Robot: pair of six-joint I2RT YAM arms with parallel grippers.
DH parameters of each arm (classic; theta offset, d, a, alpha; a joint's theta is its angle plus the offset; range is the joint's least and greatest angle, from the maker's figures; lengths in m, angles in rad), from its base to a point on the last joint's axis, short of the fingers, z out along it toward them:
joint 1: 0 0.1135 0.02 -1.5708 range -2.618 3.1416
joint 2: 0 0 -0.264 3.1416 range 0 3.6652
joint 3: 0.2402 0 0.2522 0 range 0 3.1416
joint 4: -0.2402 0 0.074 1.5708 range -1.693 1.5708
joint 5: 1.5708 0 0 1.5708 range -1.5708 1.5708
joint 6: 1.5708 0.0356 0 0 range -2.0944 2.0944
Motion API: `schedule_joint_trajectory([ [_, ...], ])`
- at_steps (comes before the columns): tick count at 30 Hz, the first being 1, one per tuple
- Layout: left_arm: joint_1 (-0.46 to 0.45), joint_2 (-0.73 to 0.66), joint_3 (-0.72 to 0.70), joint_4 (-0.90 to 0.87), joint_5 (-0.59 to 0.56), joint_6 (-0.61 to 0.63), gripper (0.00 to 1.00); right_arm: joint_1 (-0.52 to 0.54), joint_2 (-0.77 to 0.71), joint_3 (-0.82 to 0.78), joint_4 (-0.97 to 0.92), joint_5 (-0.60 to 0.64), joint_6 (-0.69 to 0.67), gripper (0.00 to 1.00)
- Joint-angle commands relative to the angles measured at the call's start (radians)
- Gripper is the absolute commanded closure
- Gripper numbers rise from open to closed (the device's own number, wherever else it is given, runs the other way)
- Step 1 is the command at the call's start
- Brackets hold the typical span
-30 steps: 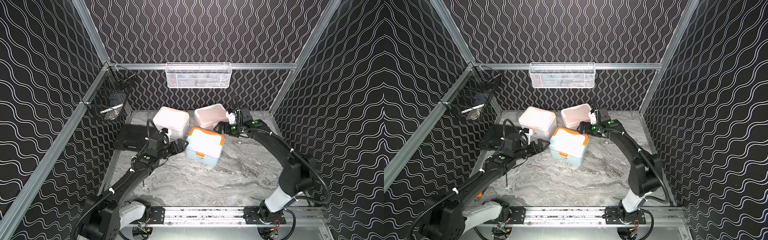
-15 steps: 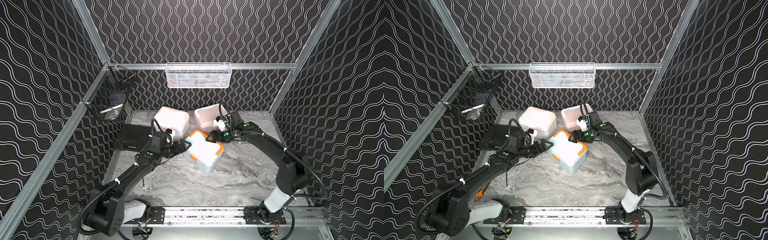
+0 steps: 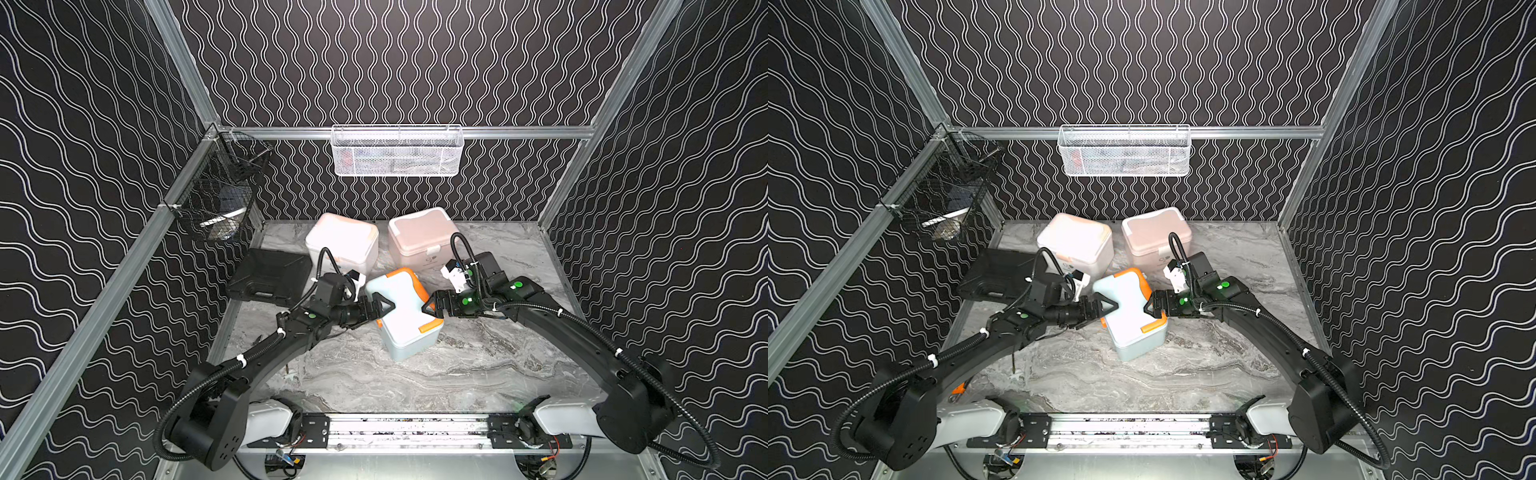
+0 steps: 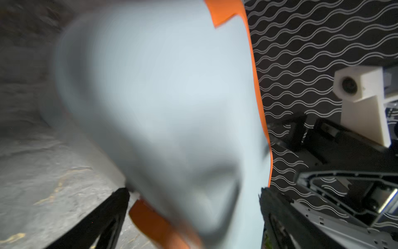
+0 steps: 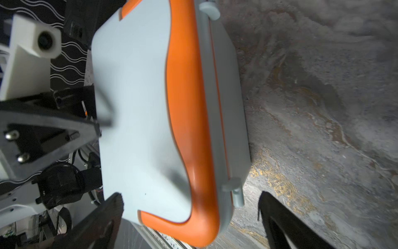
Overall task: Open first aid kits and take out gauze
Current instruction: Move the first aid kit to the center of the board.
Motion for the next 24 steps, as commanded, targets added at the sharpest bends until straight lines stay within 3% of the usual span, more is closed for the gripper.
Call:
schedule_joint_trajectory([
  [1,-0.024,0.047,0.006,0.129,0.028,-0.057,0.01,0.001,-0.006,-0.007,0.007,0.068,0.036,0.00],
  [6,-0.060,0.138,0.070,0.172,0.036,-0.060,0.01,-0.002,0.045,0.033,0.037,0.139,0.043,0.00],
  [12,-0.097,0.207,0.110,0.219,0.043,-0.076,0.02,-0.002,0.185,0.135,-0.017,0.115,0.026,0.01],
  [18,-0.168,0.183,0.056,0.286,0.028,-0.119,0.01,0.000,0.052,0.042,-0.033,0.083,0.069,0.04],
  [24,-0.221,0.135,-0.028,0.389,0.010,-0.196,0.02,0.011,-0.118,-0.149,0.004,0.016,0.171,0.05],
])
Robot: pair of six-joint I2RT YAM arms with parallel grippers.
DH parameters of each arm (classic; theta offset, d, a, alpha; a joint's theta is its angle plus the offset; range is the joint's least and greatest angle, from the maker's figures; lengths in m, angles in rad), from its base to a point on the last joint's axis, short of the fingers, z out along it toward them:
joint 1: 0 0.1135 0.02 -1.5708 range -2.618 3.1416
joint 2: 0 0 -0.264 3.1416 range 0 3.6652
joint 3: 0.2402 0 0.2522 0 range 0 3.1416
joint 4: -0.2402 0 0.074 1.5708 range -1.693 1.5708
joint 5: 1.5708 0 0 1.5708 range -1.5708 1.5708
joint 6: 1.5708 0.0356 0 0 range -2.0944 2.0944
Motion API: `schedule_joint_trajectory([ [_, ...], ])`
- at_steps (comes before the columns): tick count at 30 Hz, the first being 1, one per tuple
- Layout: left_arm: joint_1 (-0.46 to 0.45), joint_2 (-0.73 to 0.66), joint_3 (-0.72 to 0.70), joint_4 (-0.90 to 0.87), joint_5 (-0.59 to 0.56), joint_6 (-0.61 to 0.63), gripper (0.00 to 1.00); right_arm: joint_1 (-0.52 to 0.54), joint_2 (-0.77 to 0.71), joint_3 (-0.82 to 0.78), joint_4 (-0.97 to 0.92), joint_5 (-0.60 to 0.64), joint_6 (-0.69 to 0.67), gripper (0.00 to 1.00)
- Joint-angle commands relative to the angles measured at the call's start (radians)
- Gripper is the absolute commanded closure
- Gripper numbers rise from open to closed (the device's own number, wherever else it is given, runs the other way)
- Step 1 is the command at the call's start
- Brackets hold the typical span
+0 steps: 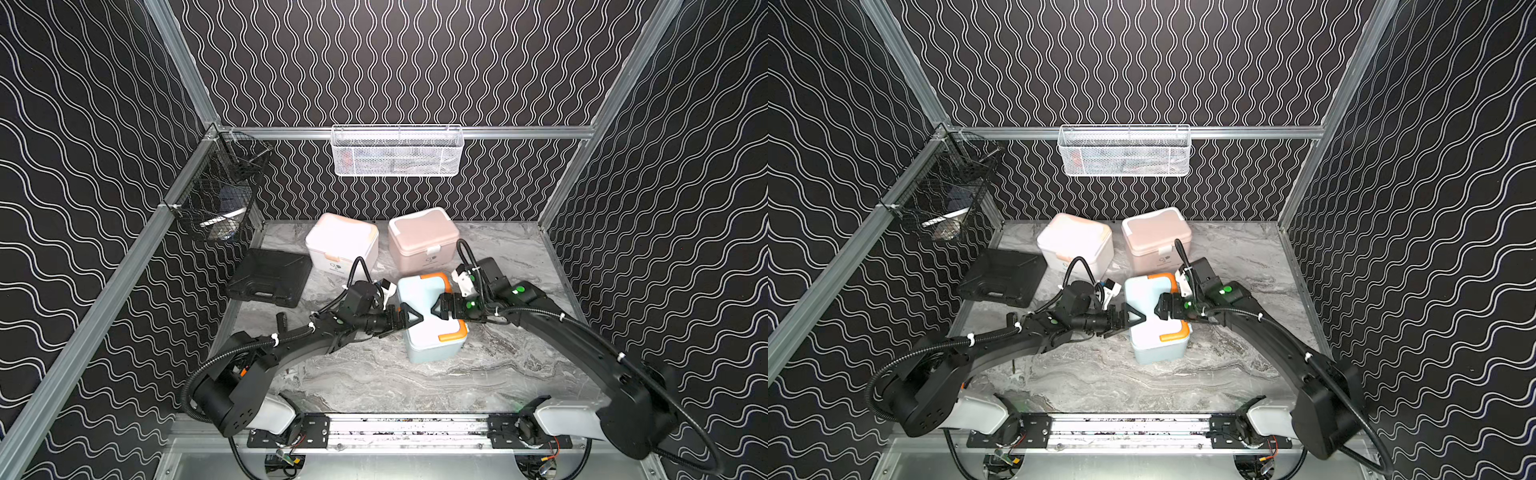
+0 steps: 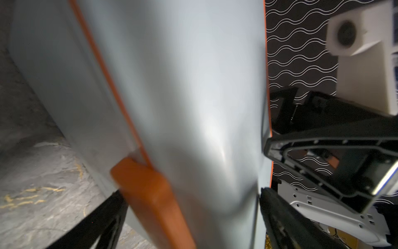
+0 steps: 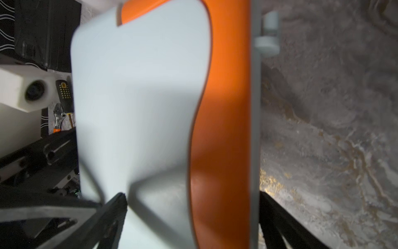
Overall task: Open first aid kits and take out gauze
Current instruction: Move the first aid kit to the center of the board, then open the fastener of the first aid kit.
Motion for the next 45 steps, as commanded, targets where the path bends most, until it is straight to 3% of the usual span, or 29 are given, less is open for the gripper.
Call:
schedule_joint_trajectory([
  [1,-0.020,-0.024,-0.028,0.135,0.006,-0.064,0.02,0.008,-0.062,-0.075,0.025,-0.058,0.084,0.04],
  [8,-0.021,-0.082,-0.075,0.106,-0.025,-0.050,0.01,0.008,-0.085,-0.025,-0.149,0.198,0.087,0.00],
  [13,0.017,-0.158,-0.085,0.015,-0.046,-0.009,0.01,0.012,-0.123,0.080,-0.212,0.236,0.063,0.00],
  [16,0.074,-0.179,-0.106,0.048,-0.005,-0.017,0.01,0.037,-0.116,0.124,-0.206,0.213,0.045,0.01],
  [22,0.191,-0.066,-0.185,0.433,0.177,-0.185,0.01,0.139,-0.035,0.200,-0.166,0.186,0.038,0.22],
  [29,0.195,0.171,-0.231,0.976,0.234,-0.428,0.01,0.245,0.089,0.260,-0.140,0.201,0.039,0.56],
  [35,0.188,0.269,-0.237,1.196,0.232,-0.538,0.08,0.261,0.163,0.240,-0.129,0.209,0.063,0.60],
  [39,0.165,0.271,-0.237,1.205,0.227,-0.543,0.15,0.263,0.177,0.214,-0.126,0.229,0.083,0.58],
  [45,0.138,0.259,-0.258,1.171,0.205,-0.516,0.13,0.263,0.179,0.196,-0.126,0.240,0.106,0.56],
])
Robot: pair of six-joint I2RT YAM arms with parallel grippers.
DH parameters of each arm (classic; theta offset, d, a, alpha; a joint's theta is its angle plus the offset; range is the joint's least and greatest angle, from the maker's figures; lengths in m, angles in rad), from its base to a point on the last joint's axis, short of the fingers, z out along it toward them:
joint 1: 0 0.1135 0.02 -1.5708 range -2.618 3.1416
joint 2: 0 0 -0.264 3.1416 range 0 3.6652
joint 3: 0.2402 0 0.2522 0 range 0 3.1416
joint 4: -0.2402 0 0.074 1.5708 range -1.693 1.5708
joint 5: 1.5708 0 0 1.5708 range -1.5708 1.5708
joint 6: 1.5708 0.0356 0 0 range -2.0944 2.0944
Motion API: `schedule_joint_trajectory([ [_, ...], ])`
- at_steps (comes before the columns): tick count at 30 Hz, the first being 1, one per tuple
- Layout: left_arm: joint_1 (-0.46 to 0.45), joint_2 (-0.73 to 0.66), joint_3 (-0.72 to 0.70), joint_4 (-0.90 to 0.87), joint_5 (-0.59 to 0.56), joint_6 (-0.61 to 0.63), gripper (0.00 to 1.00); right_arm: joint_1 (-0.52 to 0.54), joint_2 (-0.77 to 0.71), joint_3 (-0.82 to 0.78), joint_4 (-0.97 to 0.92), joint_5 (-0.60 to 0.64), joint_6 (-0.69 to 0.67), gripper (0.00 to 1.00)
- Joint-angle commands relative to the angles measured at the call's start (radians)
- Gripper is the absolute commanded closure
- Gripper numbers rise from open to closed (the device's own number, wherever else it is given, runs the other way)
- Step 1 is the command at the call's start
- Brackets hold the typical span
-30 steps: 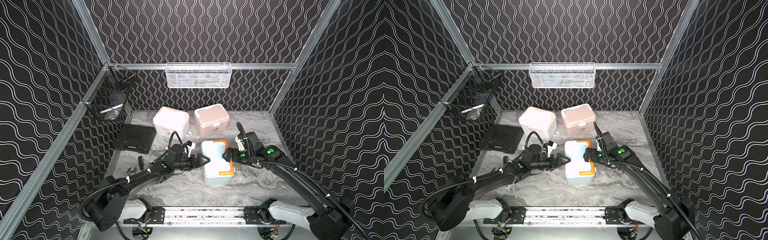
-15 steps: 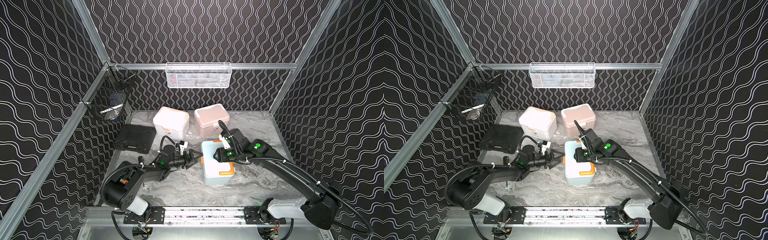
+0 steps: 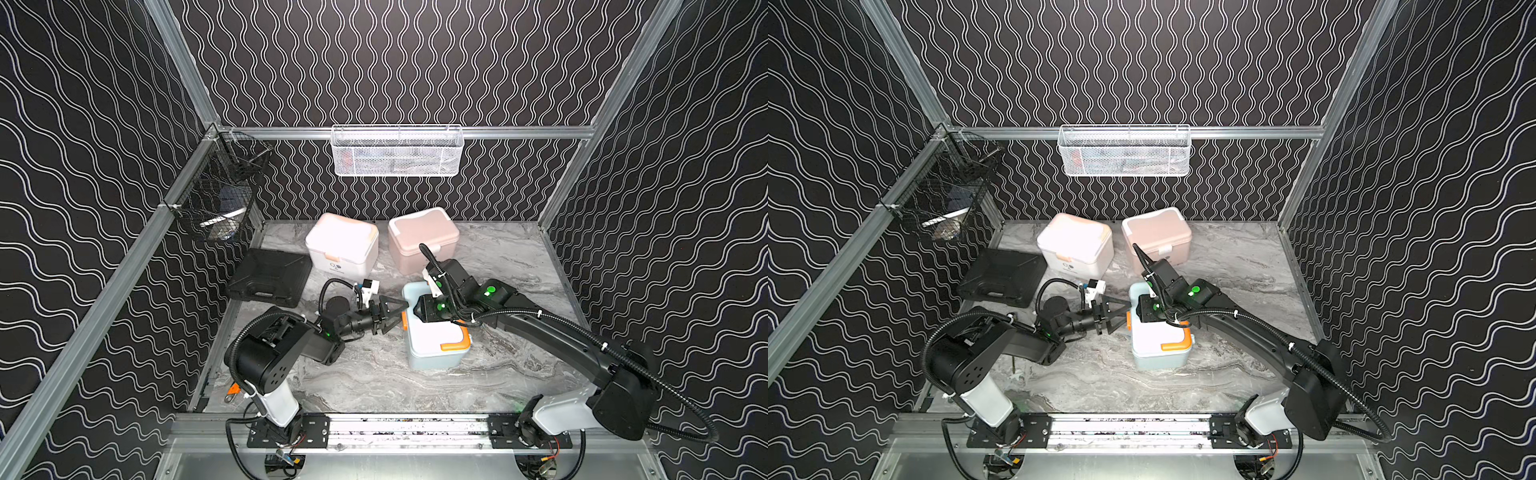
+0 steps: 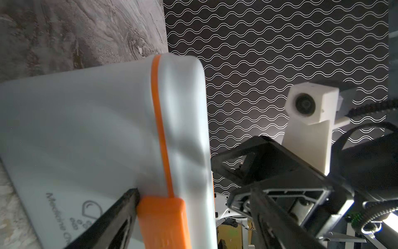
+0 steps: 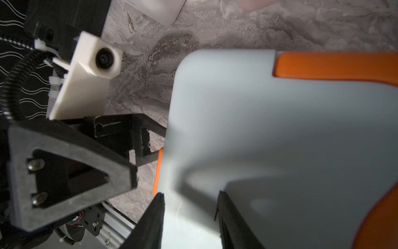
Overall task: Open first aid kits and take out gauze
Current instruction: Open the fastener of the first aid kit.
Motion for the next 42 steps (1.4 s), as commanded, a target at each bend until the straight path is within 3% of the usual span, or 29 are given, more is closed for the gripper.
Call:
schedule_joint_trajectory([
  [1,-0.009,-0.011,-0.014,0.109,0.028,-0.023,0.11,0.002,0.014,-0.018,-0.128,0.021,0.042,0.56],
  [5,-0.010,-0.022,-0.036,0.107,0.015,-0.011,0.05,0.002,0.017,-0.023,-0.131,0.024,0.049,0.56],
  [19,-0.025,-0.132,-0.057,0.115,0.003,-0.064,0.14,0.005,0.005,-0.104,-0.136,0.051,0.088,0.56],
  [30,-0.005,-0.279,-0.077,-0.111,-0.009,0.018,0.13,0.005,0.019,-0.110,-0.126,0.049,0.091,0.56],
  [36,0.031,-0.355,-0.093,-0.362,-0.031,0.112,0.08,0.006,0.007,-0.066,-0.148,0.041,0.082,0.54],
  [38,0.031,-0.418,-0.071,-0.553,-0.059,0.197,0.01,0.008,-0.009,-0.016,-0.161,0.042,0.076,0.53],
  [42,0.028,-0.566,0.019,-1.029,-0.155,0.400,0.01,0.012,-0.063,0.016,-0.180,0.058,0.072,0.48],
])
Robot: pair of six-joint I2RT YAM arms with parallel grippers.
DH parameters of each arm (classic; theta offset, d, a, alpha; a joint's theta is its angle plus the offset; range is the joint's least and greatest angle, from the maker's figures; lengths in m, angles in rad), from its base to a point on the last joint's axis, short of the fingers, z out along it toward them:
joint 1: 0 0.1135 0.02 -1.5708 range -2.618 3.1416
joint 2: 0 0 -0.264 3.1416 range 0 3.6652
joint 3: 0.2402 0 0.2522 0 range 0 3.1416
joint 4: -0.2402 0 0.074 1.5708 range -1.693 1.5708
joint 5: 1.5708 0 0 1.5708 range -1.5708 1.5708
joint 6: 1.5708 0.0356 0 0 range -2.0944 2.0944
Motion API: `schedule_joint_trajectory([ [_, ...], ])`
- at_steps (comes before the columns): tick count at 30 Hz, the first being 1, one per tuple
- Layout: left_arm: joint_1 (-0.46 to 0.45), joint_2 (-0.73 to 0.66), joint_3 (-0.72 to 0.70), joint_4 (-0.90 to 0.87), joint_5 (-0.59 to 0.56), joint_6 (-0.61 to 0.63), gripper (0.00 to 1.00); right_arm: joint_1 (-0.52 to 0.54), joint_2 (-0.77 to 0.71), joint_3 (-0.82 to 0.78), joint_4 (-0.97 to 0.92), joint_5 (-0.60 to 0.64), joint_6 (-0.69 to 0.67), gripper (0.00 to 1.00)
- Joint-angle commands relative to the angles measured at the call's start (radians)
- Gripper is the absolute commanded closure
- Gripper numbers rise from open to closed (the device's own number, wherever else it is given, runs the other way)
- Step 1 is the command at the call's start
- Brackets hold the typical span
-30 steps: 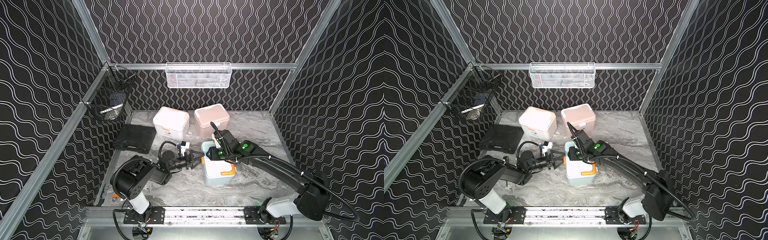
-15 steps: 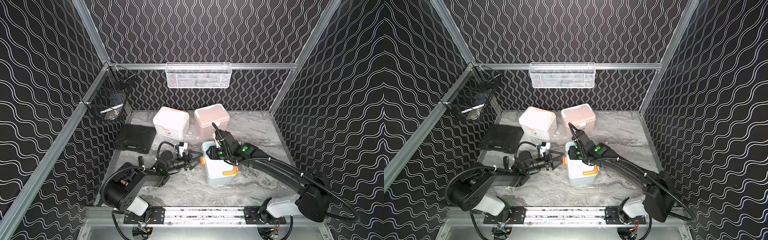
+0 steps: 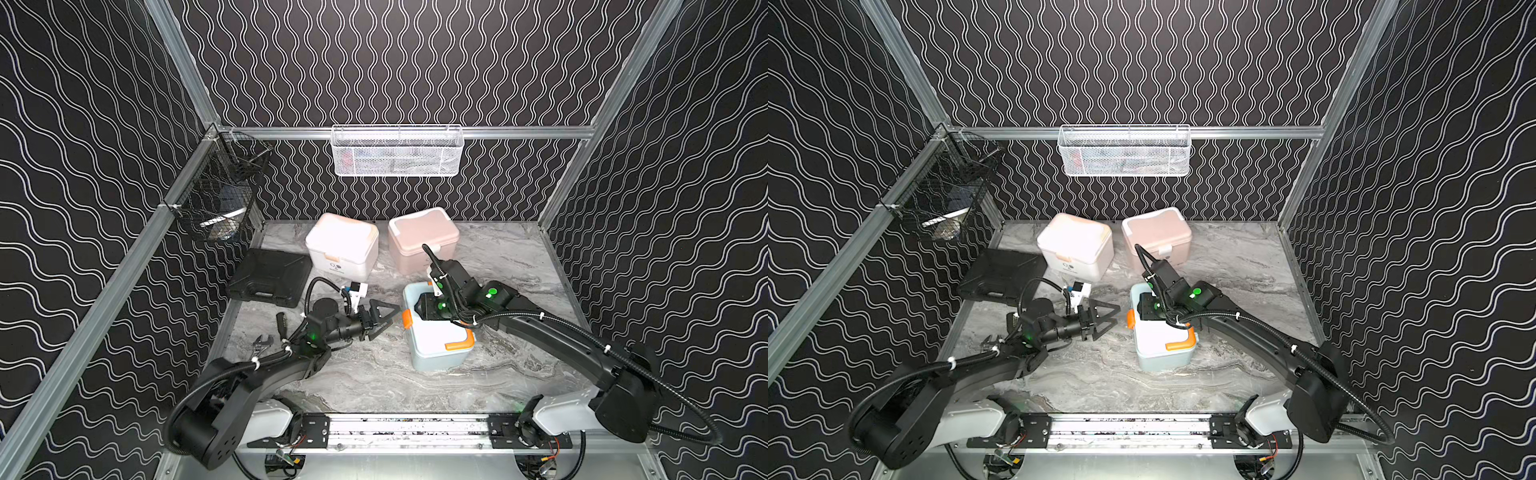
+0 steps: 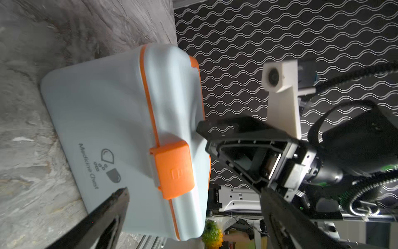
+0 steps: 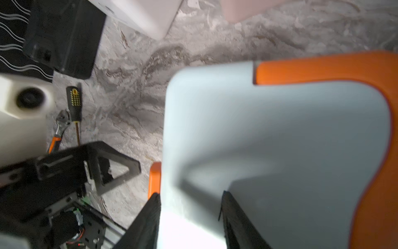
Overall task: Open first aid kits and take out gauze
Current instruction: Open the fastener of the first aid kit.
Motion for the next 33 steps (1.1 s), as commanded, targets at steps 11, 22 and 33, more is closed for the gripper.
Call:
schedule_joint_trajectory([
  [11,-0.137,-0.062,0.359,-0.985,-0.339,0.469,0.01,0.002,-0.071,-0.019,-0.162,0.099,0.003,0.44],
  [22,-0.237,0.107,0.510,-1.050,-0.431,0.535,0.01,0.002,-0.036,-0.056,-0.120,0.064,-0.005,0.44],
  [33,-0.242,0.195,0.564,-1.058,-0.442,0.561,0.01,0.001,-0.004,-0.085,-0.171,0.048,-0.017,0.44],
])
